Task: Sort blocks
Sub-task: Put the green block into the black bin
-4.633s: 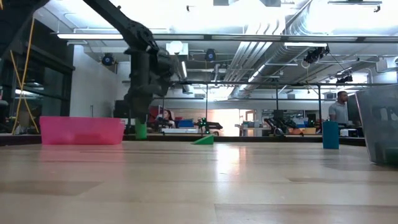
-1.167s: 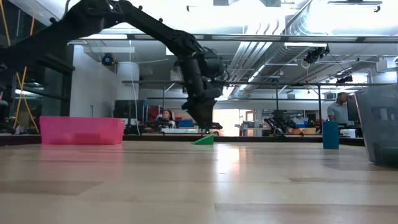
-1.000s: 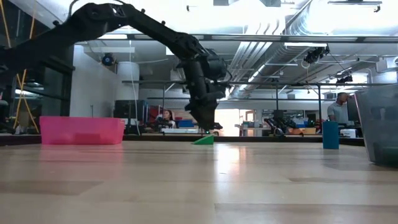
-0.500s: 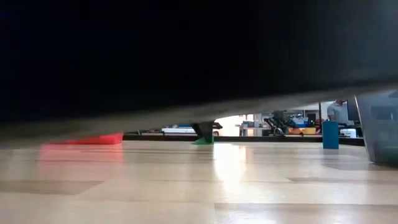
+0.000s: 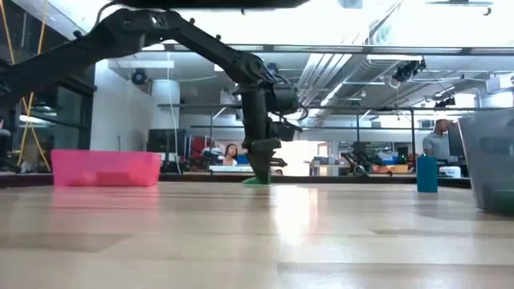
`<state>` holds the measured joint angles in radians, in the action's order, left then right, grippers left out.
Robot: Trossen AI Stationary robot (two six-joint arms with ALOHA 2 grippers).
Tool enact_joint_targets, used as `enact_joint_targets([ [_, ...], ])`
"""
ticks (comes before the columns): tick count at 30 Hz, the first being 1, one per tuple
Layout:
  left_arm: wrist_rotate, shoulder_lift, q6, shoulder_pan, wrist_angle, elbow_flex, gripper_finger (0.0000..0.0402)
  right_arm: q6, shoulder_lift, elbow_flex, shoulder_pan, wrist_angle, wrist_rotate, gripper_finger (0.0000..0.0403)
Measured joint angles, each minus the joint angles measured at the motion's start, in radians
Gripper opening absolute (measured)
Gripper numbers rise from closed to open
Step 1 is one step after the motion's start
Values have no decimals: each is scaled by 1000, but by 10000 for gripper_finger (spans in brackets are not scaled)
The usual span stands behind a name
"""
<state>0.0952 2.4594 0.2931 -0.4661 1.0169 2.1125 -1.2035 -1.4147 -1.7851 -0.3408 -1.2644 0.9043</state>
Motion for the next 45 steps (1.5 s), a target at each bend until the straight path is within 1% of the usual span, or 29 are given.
enact_joint_targets([
  [3, 16, -32, -7, -7, -12, -2, 97, 29, 0, 0, 0, 0, 4, 0],
  [6, 21, -85, 26, -23, -18, 8, 97, 53, 0, 0, 0, 0, 5, 0],
  [8, 13, -122, 26, -36, -18, 17, 97, 58, 0, 0, 0, 0, 4, 0],
  [10, -13, -164, -15, -48, -19, 25, 97, 60, 0, 0, 0, -2, 3, 0],
  [12, -78, -213, -77, -58, -23, 27, 97, 61, 0, 0, 0, -5, 0, 0],
  [14, -181, -268, -141, -55, -31, 29, 97, 67, 0, 0, 0, -7, -6, 0],
  [16, -296, -311, -191, -30, -42, 30, 96, 85, 0, 0, 0, -7, -6, 0],
  [18, -392, -336, -207, 13, -49, 30, 96, 86, 0, 0, 0, -6, -2, 0],
  [19, -418, -343, -207, 43, -56, 29, 96, 84, 0, 0, 0, -3, 3, 0],
  [23, -429, -336, -219, 209, -124, 24, 96, 86, 1, 0, 0, 5, 3, 0],
  [25, -433, -319, -252, 305, -239, -13, 96, 87, 2, 0, 0, 5, 1, 0],
  [29, -428, -263, -357, 488, -520, -152, 96, 103, 21, 0, -20, 8, -1, 0],
  [31, -423, -238, -407, 558, -640, -202, 96, 131, 39, 0, -41, 32, 16, 0],
  [33, -425, -216, -480, 608, -766, -223, 96, 161, 59, 0, -66, 68, 53, 0],
  [36, -421, -193, -566, 633, -952, -225, 96, 225, 85, 0, -103, 133, 135, 0],
  [39, -413, -183, -585, 640, -1139, -225, 96, 265, 104, -2, -128, 174, 202, 0],
  [42, -392, -183, -571, 640, -1241, -224, 96, 261, 109, -2, -134, 173, 214, 0],
  [45, -299, -160, -494, 634, -1290, -221, 96, 261, 104, -2, -133, 174, 212, 0],
])
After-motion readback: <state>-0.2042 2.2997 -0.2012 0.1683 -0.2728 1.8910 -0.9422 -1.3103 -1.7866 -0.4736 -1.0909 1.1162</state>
